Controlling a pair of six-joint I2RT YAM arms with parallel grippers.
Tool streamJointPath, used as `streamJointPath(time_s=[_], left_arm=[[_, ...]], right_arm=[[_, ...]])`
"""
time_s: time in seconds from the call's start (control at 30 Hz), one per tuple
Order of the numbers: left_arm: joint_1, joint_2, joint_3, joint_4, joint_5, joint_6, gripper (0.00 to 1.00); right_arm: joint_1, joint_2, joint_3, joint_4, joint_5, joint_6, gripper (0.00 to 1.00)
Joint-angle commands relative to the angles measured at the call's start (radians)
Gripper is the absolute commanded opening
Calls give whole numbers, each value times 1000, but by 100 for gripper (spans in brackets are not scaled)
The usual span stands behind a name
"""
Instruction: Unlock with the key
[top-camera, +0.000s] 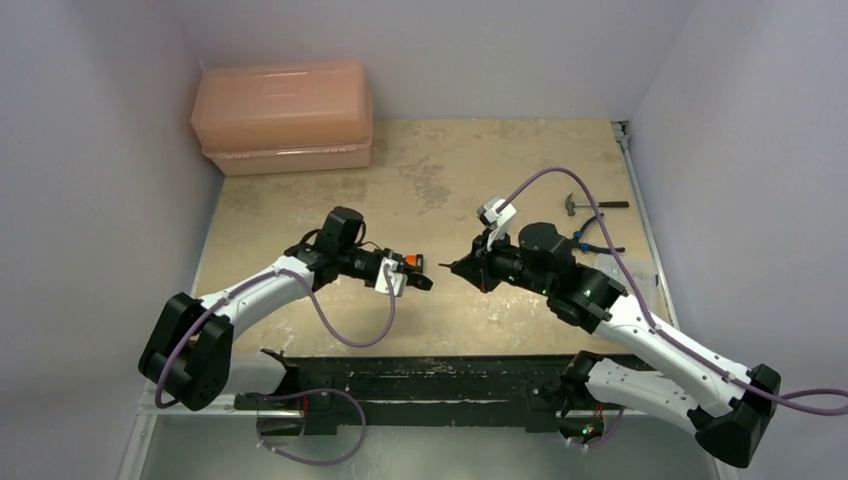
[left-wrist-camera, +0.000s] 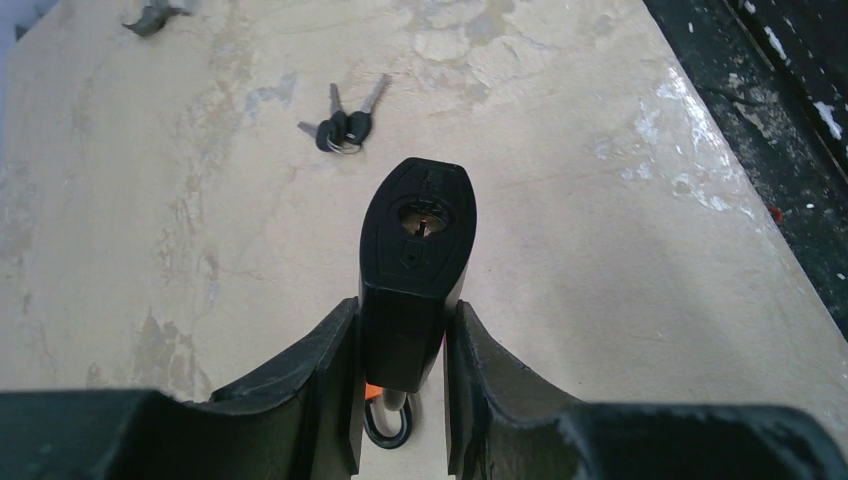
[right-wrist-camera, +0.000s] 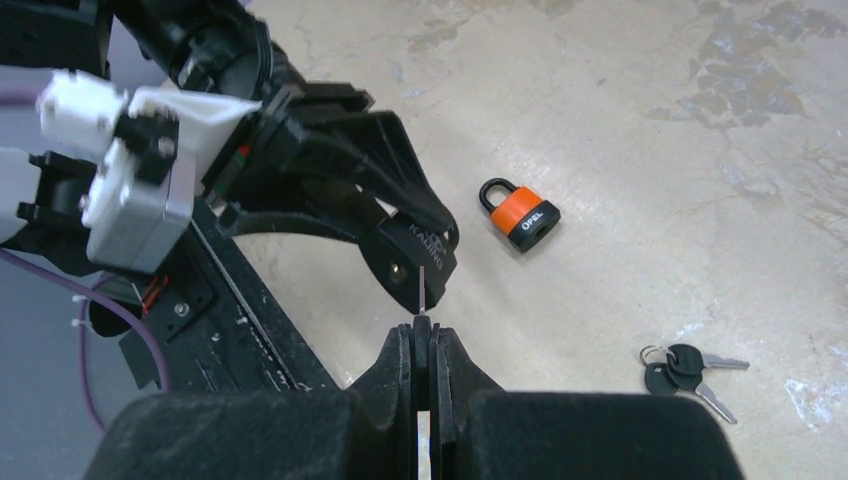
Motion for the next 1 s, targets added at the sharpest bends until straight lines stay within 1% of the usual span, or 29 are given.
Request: streamJointPath(time_s=[0.0,0.07,0.23,0.37,0.7,0.97], left_arm=[[29,-25,53,133,177,-114,0],[33,-16,60,128,199,-120,0],[34,-21,59,129,213,-125,0],[34,-37,43,144,200,-146,0],[33,-18,42,177,213,-183,0],[33,-5,42,188,196,-205,0]], right_arm=[[86,7,57,2,148,-35,0],[123,28,69,-16,190,-50,0],[171,56,72,-6,204,-73,0],[178,72,75,20,205,-84,0],[189,116,112,-1,205,-122,0],[206,137,119,-5,188,-125,0]])
